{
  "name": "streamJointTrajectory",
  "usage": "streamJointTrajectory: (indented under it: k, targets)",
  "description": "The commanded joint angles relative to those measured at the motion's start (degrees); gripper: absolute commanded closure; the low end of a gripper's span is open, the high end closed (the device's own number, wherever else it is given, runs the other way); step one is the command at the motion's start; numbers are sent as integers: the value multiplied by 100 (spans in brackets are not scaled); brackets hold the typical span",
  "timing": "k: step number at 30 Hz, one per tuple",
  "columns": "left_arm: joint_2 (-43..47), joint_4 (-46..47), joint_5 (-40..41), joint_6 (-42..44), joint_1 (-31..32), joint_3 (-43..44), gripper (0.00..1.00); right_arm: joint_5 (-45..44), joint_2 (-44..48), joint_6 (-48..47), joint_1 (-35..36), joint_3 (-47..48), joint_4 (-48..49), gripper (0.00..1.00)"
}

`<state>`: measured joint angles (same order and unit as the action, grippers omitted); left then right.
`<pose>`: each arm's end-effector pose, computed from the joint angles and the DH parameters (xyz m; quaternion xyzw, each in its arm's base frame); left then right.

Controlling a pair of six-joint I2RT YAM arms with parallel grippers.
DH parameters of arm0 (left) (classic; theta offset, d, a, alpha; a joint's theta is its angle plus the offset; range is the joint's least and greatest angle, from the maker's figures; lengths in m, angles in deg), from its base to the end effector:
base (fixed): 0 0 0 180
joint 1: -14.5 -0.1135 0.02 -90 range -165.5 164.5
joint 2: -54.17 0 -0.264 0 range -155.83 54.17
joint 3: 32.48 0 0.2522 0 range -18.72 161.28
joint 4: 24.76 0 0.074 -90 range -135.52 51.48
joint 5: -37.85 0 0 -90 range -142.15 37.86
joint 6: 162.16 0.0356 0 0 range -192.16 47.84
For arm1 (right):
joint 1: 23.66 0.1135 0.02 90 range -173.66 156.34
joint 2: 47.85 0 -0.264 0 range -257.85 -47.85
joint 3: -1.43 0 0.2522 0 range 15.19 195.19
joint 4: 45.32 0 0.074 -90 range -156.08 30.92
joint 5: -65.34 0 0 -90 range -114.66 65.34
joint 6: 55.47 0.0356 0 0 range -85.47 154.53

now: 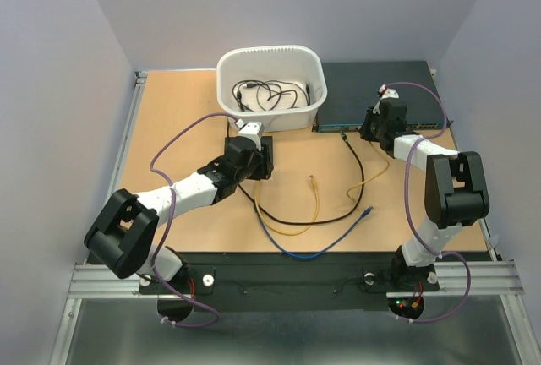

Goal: Insert the plug into the switch port

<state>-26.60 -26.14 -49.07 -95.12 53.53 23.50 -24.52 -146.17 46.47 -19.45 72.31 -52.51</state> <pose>0.2381 -0.1905 0.2200 0.1045 0.8422 -0.2526 0.4648 0.3712 0.0274 0.1962 0.0591 0.8835 0.0663 0.4599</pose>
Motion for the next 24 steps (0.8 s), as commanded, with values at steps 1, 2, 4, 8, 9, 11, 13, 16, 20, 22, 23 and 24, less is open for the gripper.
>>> streamJointTrajectory:
  k: [1, 2, 4, 8, 9, 11, 13, 16, 20, 22, 23, 24]
  targets:
    - [35, 89, 18, 73, 35, 243, 49, -41, 24, 141, 1, -60, 591, 100]
    - [27, 89, 18, 72, 35, 243, 49, -49, 93, 211, -8, -122, 591, 100]
    - [9, 71, 9, 72, 35, 252, 49, -41, 182, 299, 1, -428, 687, 99]
    - [-17, 80, -34, 64, 35, 269, 49, 179, 401, 571, 1, -955, 1056, 100]
    - [-17, 80, -43, 55, 35, 261, 49, 205, 393, 598, 1, -1018, 1127, 100]
    - [-35, 89, -52, 55, 35, 269, 49, 197, 349, 625, 1, -1098, 1233, 100]
    - [-44, 98, -61, 46, 44, 278, 49, 214, 287, 625, 1, -1124, 1337, 100]
    - [-88, 107, -78, 46, 44, 278, 49, 136, 305, 634, 10, -1125, 1478, 100]
    - [-123, 98, -79, 55, 44, 296, 50, 74, 288, 669, 10, -1089, 1672, 100]
    - [-132, 89, -78, 55, 44, 296, 50, 21, 252, 669, 1, -1020, 1699, 100]
    - [-140, 89, -87, 46, 44, 296, 50, 21, 217, 669, 1, -993, 1699, 100]
    - [-141, 98, -87, 55, 44, 305, 50, 21, 174, 651, 10, -966, 1699, 100]
